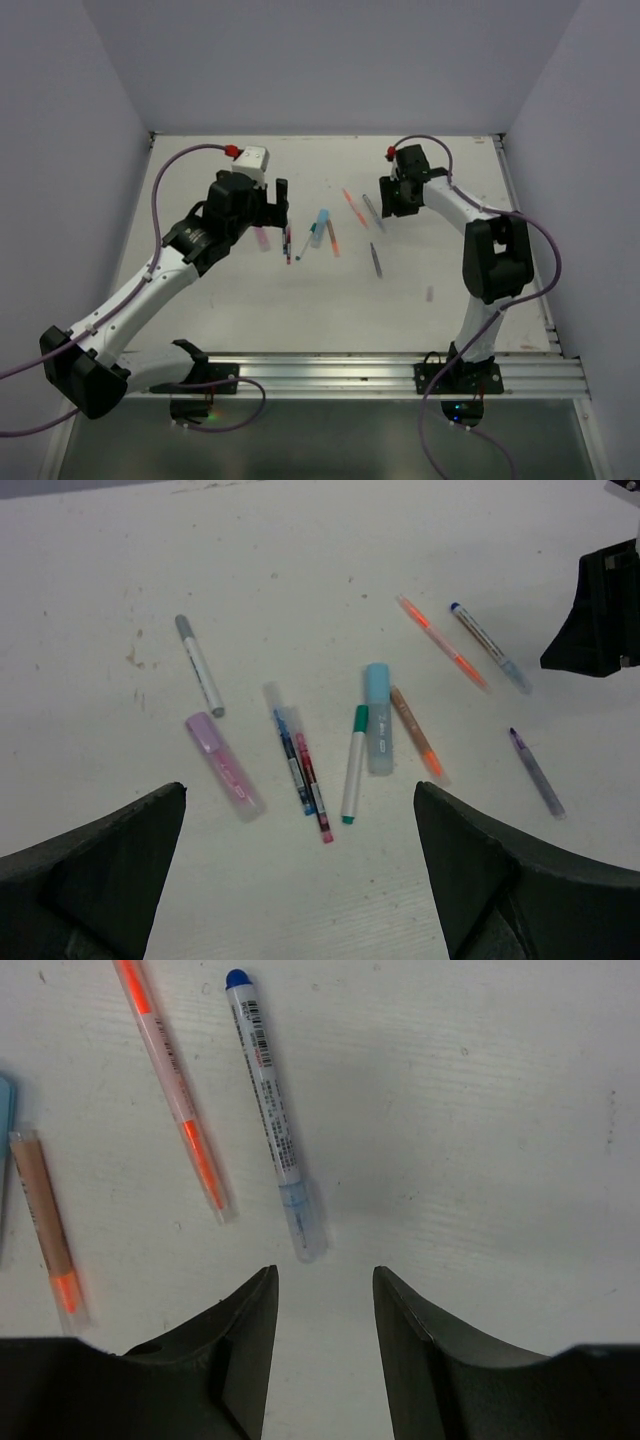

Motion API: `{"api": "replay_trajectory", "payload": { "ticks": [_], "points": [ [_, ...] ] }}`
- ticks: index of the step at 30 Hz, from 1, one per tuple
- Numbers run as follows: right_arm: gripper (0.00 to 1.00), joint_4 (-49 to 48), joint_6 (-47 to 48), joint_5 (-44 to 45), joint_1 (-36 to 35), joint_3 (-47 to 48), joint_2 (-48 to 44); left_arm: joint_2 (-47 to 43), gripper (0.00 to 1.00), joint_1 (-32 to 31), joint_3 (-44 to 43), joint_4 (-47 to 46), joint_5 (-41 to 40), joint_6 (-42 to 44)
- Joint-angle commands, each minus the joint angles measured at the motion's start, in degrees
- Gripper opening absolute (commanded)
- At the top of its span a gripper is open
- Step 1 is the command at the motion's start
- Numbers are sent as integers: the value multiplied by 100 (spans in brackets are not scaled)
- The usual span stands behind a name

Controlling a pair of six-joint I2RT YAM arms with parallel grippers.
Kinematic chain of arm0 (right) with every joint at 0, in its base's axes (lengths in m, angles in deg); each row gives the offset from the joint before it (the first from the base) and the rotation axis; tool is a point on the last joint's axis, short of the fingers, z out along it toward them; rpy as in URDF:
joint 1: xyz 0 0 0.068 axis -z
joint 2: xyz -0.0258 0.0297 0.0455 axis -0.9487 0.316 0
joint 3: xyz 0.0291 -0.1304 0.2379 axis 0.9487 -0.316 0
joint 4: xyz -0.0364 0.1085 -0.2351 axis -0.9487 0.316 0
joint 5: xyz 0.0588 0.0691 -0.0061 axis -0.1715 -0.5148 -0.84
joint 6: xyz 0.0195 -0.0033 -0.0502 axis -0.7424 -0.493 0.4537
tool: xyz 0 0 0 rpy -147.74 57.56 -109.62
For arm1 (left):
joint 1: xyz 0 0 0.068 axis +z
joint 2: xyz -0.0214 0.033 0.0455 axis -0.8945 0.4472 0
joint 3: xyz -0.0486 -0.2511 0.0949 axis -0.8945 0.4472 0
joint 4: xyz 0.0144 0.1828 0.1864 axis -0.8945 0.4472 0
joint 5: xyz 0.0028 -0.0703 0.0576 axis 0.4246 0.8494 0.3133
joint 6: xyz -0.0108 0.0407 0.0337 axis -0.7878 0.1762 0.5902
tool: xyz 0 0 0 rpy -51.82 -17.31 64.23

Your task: Open the pen caps

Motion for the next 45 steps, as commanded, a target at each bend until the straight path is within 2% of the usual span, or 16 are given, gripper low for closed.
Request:
{"api": "replay_trajectory", "payload": {
  "ticks": [1, 7, 18, 24, 26, 28, 32, 36, 41, 45],
  "points": [
    [47, 349, 512, -294, -75, 456, 259, -227, 100, 42, 154, -137, 3, 586],
    [46, 446, 662, -461, -172, 597, 752, -183, 100, 51, 418, -410, 188, 701],
    [42, 296, 715, -66, -260, 589, 1130, -130, 100, 60, 471, -437, 293, 719],
    [25, 314, 759, 84, -260, 580, 1192, -130, 100, 86, 488, -472, 346, 702],
    [9, 296, 785, 75, -260, 562, 1165, -130, 100, 113, 488, -489, 390, 693],
    [0, 314, 785, 66, -260, 589, 1095, -130, 100, 130, 497, -515, 425, 623],
    [0, -10, 654, 31, -303, 264, 273, -113, 100, 139, 471, -656, 714, 167],
    [0, -441, 487, 31, -558, -332, -685, 54, 100, 139, 348, -901, 926, -1079],
    [0, -1143, 118, 119, -1287, -931, -1750, 572, 97, 148, -108, -1376, 856, -2056],
    [0, -1671, -181, 374, -1980, -1282, -2209, 871, 93, 139, -364, -1912, 847, -2436]
  ]
}}
